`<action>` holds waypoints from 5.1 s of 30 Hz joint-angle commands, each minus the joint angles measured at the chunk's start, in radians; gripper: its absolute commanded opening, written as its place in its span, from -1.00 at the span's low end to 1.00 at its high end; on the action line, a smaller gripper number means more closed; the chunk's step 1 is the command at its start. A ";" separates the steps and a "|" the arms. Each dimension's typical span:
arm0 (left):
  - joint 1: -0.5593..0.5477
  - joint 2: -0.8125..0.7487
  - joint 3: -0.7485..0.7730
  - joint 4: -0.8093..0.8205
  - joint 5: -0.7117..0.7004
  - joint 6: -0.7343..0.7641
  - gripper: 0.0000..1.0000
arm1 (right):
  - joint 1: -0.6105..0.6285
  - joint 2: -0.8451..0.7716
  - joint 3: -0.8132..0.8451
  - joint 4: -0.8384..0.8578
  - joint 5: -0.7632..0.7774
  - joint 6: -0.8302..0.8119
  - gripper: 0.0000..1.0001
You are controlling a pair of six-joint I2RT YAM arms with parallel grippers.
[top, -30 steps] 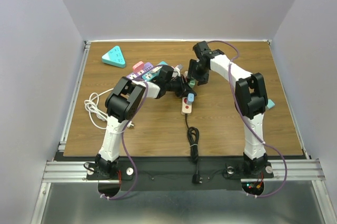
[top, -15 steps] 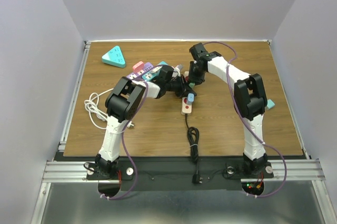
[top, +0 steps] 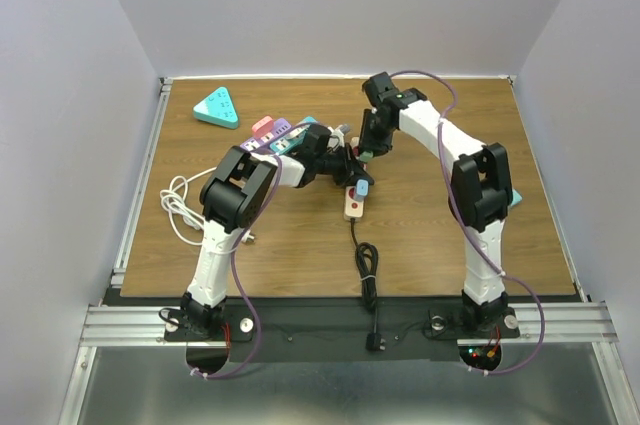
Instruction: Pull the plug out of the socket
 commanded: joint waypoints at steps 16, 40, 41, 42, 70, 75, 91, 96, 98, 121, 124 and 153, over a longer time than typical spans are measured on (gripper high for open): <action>0.010 0.123 -0.100 -0.229 -0.158 0.148 -1.00 | -0.036 -0.261 0.061 -0.118 0.129 -0.013 -0.99; 0.009 -0.057 0.053 -0.227 -0.141 0.167 -1.00 | -0.491 -0.341 -0.491 -0.032 0.448 -0.005 0.40; 0.009 -0.058 0.042 -0.216 -0.138 0.166 -1.00 | -0.491 -0.350 -0.487 -0.032 0.456 -0.004 0.52; 0.009 -0.063 0.036 -0.207 -0.133 0.164 -1.00 | -0.491 -0.368 -0.474 -0.032 0.461 -0.002 0.71; 0.027 -0.026 -0.086 0.000 -0.010 0.106 -1.00 | 0.093 -0.398 -0.309 0.126 -0.102 -0.155 0.72; 0.032 -0.012 -0.097 0.032 0.020 0.095 -1.00 | 0.130 -0.366 -0.327 0.139 -0.076 -0.165 0.68; 0.035 0.037 -0.079 0.074 0.069 0.059 -1.00 | 0.153 -0.304 -0.399 0.140 0.063 -0.137 0.48; 0.033 0.040 -0.079 0.075 0.071 0.055 -1.00 | 0.154 -0.258 -0.382 0.149 0.063 -0.125 0.41; 0.033 0.041 -0.077 0.075 0.069 0.055 -1.00 | 0.153 -0.243 -0.373 0.162 0.062 -0.111 0.36; -0.019 0.077 -0.160 0.100 0.057 0.054 -1.00 | 0.174 -0.249 -0.152 0.065 0.114 0.023 -0.99; -0.022 0.095 -0.157 0.101 0.060 0.055 -1.00 | 0.176 -0.252 -0.079 0.008 0.129 0.009 -0.99; -0.024 0.118 -0.159 0.091 0.040 0.057 -1.00 | 0.173 -0.212 -0.068 0.054 0.138 -0.045 -0.99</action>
